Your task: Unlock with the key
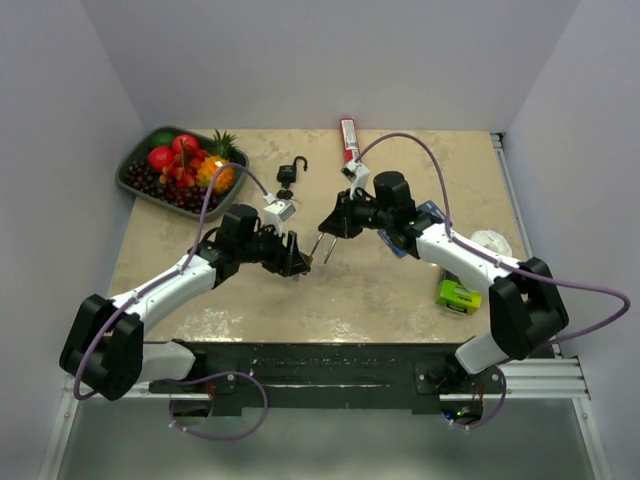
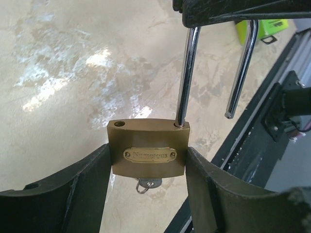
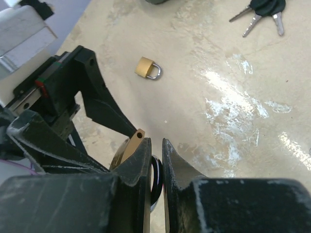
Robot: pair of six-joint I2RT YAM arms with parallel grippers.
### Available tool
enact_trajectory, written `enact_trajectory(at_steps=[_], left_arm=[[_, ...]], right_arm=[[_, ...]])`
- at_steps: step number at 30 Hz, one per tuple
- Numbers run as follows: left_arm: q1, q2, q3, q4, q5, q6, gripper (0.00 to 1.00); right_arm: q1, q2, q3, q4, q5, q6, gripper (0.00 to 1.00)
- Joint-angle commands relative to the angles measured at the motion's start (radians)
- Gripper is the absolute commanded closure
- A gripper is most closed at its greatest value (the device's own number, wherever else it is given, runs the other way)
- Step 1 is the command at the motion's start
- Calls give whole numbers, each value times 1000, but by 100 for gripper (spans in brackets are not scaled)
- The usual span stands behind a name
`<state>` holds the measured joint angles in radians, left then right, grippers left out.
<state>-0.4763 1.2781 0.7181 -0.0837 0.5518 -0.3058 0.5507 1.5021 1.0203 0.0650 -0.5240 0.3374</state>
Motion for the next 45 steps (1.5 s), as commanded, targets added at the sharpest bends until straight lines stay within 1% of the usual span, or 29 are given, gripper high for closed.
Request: enact_trajectory(at_steps=[1, 2, 5, 6, 8, 9, 17, 20, 26, 30, 40, 45], left_arm=[[4, -6, 38, -31, -211, -91, 100], [4, -8, 17, -25, -245, -101, 100], [4, 9, -15, -21, -279, -127, 100], [4, 16, -17, -21, -285, -131, 100], [5, 36, -22, -19, -317, -147, 100], [4, 43, -23, -16, -325, -148, 100], [4, 95, -37, 42, -377, -171, 100], [4, 112, -28, 41, -417, -171, 100], [4, 167, -2, 42, -512, -168, 100], [5, 222, 15, 53, -549, -161, 100], [5, 354, 119, 41, -625, -165, 100], [5, 427, 194, -17, -714, -193, 100]], right_arm=[[0, 26, -15, 42, 77, 21, 96], [0, 42, -19, 42, 96, 28, 95], [0, 58, -37, 51, 142, 43, 89], [0, 60, -52, 58, 151, 48, 85], [0, 60, -66, 78, 154, 52, 80], [-1, 58, -81, 84, 156, 54, 75], [0, 55, -132, 124, 159, 60, 58], [-1, 50, -153, 144, 159, 72, 56], [0, 44, -170, 173, 154, 97, 55], [-1, 33, -180, 174, 156, 97, 55], [0, -8, -212, 157, 179, 94, 55], [-1, -9, -224, 164, 179, 98, 55]])
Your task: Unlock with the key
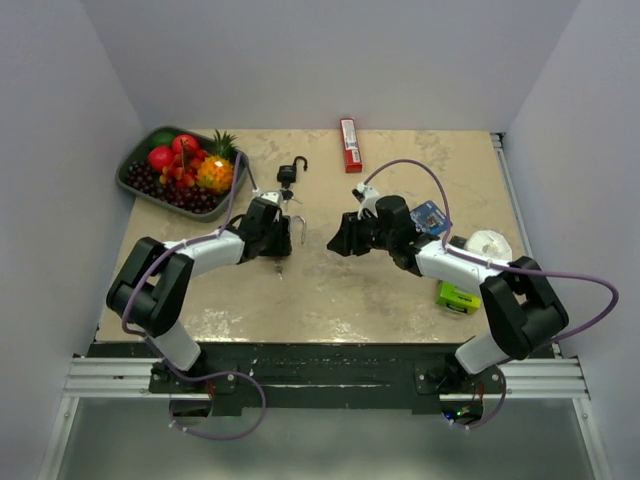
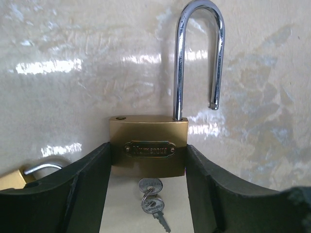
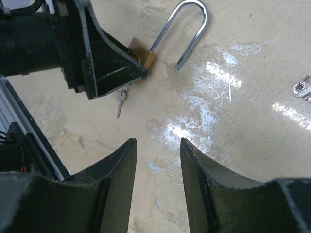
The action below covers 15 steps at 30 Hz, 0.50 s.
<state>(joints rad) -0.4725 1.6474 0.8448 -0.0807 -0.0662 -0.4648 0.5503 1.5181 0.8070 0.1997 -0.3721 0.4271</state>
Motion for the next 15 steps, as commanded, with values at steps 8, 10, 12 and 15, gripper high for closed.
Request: enact_trajectory(at_steps=[8, 10, 12, 15], left_arm=[[0, 134, 171, -60, -104, -22, 100], [0, 147, 186, -73, -106, -9, 99], [0, 158, 197, -80, -112, -5, 93], [0, 164, 211, -93, -118, 3, 78]], right_arm=[[0, -48, -28, 18, 47, 1, 53], [-1, -53, -32, 15, 52, -4, 53], [-1, -58, -38, 15, 53, -5, 52], [-1, -62, -45, 17, 56, -4, 50]])
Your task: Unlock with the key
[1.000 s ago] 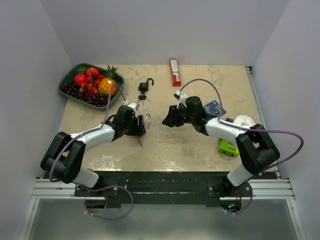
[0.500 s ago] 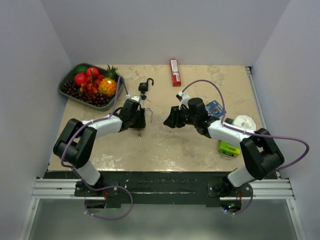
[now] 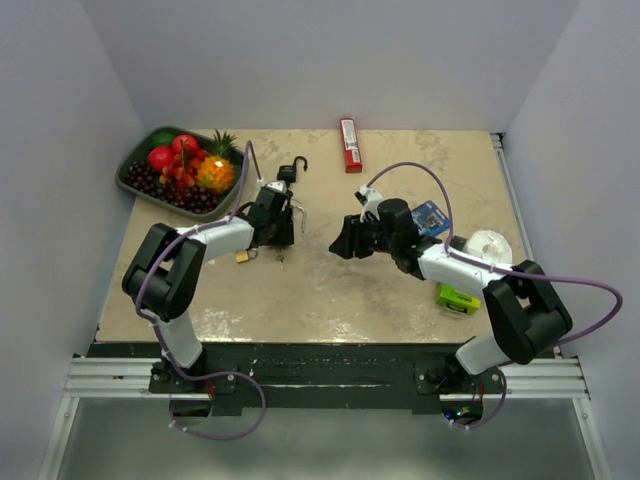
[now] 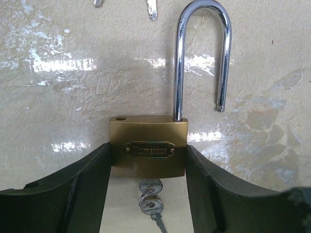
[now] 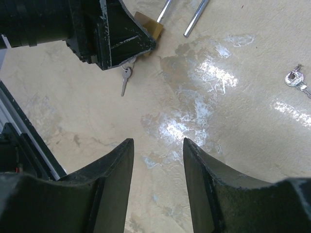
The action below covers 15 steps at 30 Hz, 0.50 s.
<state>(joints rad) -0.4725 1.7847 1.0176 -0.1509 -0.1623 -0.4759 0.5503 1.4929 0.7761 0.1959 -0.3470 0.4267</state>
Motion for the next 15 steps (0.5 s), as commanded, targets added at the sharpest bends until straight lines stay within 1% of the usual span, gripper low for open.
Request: enact_trajectory(at_steps=[1, 2, 3, 5, 6, 7, 8, 10, 11, 15], left_arm=[[0, 24, 38, -21, -16, 16, 73], [-2, 18, 36, -16, -11, 19, 69], [-2, 13, 35, -13, -8, 19, 61], [-5, 4, 36, -13, -11, 26, 53], [-5, 2, 39, -15, -13, 29, 48], [-5, -1, 41, -13, -13, 34, 45], [-5, -2, 42, -15, -13, 37, 40], [-6, -4, 48, -15, -10, 45, 36], [-6, -5, 50, -18, -9, 48, 31], [-11, -13, 61, -12, -11, 63, 21]], right_arm=[[-1, -40, -15, 20, 34, -3, 50], [0, -43, -17, 20, 36, -2, 49], [-1, -46, -18, 20, 39, -3, 49], [-1, -49, -18, 16, 45, -3, 48], [-1, -52, -17, 16, 46, -6, 48], [0, -54, -17, 14, 48, -6, 48], [-1, -57, -18, 13, 49, -8, 47], [-1, -66, -18, 8, 54, -11, 47], [-1, -71, -17, 4, 60, -11, 46], [-1, -91, -15, -24, 81, -22, 46]])
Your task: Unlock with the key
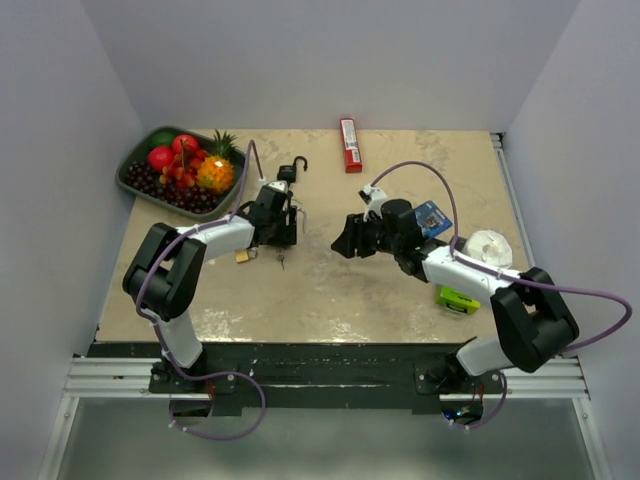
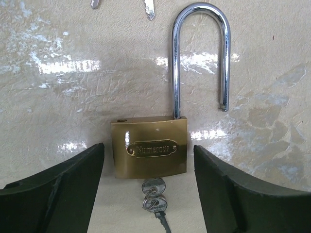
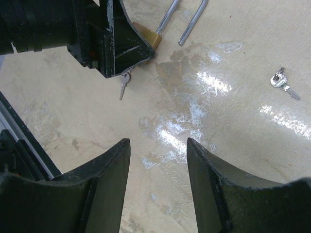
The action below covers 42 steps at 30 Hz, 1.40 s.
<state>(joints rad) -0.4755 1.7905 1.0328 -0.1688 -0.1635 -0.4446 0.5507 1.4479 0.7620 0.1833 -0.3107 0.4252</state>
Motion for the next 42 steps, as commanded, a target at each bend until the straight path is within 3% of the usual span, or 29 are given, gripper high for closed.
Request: enact_trajectory(at_steps=[1, 3, 8, 14, 20, 25, 36, 42], left_arm=[[-11, -23, 47, 8, -10, 37, 19], [-12, -36, 55, 11, -8, 46, 12], [-20, -118, 67, 37, 12, 73, 4], [-20, -293, 66, 68, 82, 135, 1], [26, -390, 23, -54, 90, 195, 0], [184, -350, -49, -34, 265, 144, 0], [244, -260, -211, 147, 312, 104, 1], [245, -201, -235, 153, 240, 98, 1]], right_arm=[[-1, -58, 0, -16, 50, -25, 46], [0, -69, 5, -40, 67, -31, 46], [0, -121, 45, -116, 160, -60, 46], [2, -127, 102, -209, 309, -101, 46], [0, -96, 138, -217, 328, -98, 47], [2, -70, 135, -167, 272, -66, 47], [3, -109, 89, -171, 269, -71, 47], [3, -132, 79, -180, 274, -80, 47]])
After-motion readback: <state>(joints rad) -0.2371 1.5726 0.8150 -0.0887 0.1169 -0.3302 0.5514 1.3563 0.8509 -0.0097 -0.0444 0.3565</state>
